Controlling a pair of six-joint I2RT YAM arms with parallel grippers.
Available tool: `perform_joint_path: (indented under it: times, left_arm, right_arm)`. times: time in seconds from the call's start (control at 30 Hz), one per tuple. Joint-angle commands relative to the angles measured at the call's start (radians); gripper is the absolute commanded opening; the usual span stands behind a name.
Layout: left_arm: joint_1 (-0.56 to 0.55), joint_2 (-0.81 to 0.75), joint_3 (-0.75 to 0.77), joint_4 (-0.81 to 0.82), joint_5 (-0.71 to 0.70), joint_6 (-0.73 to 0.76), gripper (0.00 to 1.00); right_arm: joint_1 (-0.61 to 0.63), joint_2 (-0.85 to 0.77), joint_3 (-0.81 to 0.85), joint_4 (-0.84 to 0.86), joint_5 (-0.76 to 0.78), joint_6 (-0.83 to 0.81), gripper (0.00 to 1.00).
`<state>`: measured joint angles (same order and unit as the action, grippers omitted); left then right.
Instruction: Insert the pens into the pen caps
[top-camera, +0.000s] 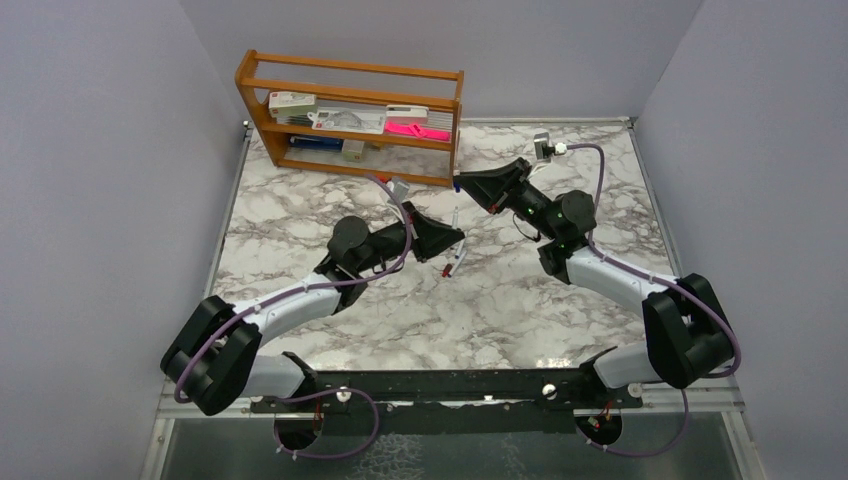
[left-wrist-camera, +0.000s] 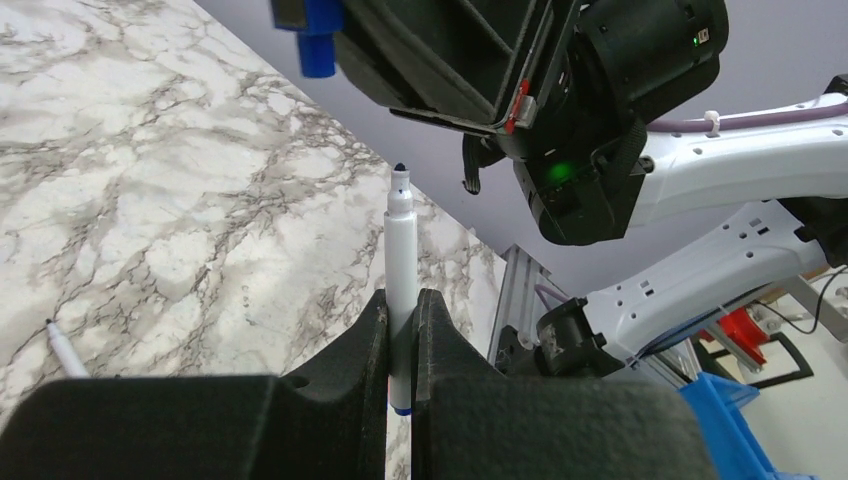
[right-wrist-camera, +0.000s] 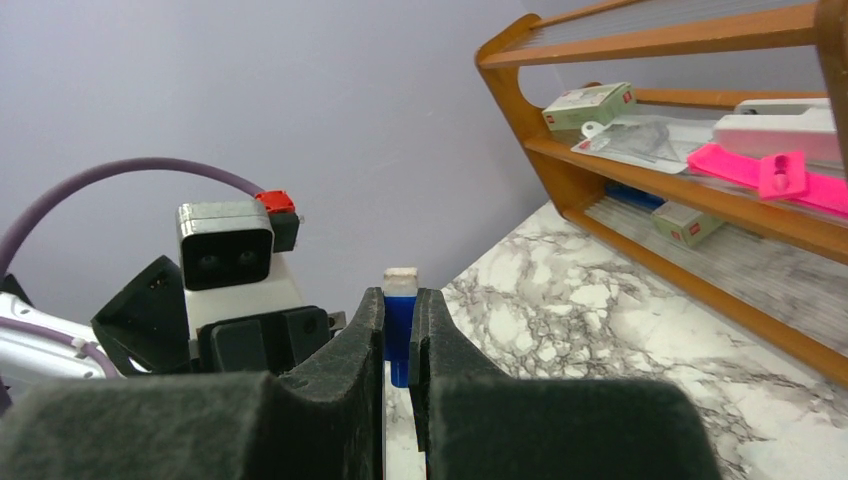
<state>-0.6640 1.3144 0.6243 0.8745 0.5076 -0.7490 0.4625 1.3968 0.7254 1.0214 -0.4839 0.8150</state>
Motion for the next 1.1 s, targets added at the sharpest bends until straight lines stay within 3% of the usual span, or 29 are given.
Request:
perform_joint_path:
  times: [0.0,0.33,0.73,1.07]
  left_arm:
    - [-0.003,-0.078,-0.068,0.085,-0.1,-0.019,0.0]
    - [-0.02,-0.118,-0.195,0.265,-0.18,-0.102,0.0]
    - [-0.092,0.027,-0.165,0.481,-0.152,-0.132,0.0]
    - [-0.153,0.061,-0.135,0.476,-0.223,-0.021,0.0]
  right_arm:
    - [-0.005,0.027,-0.014,0.186,-0.071,0.07,0.02]
    - [-0.005,0.033,-0.012,0.259,-0.152,0.086,0.02]
    - [-0.006,0.022,-0.034,0.264,-0.205,0.064,0.02]
    - [-0.005,-0.032,-0.066,0.208,-0.183,0.026,0.02]
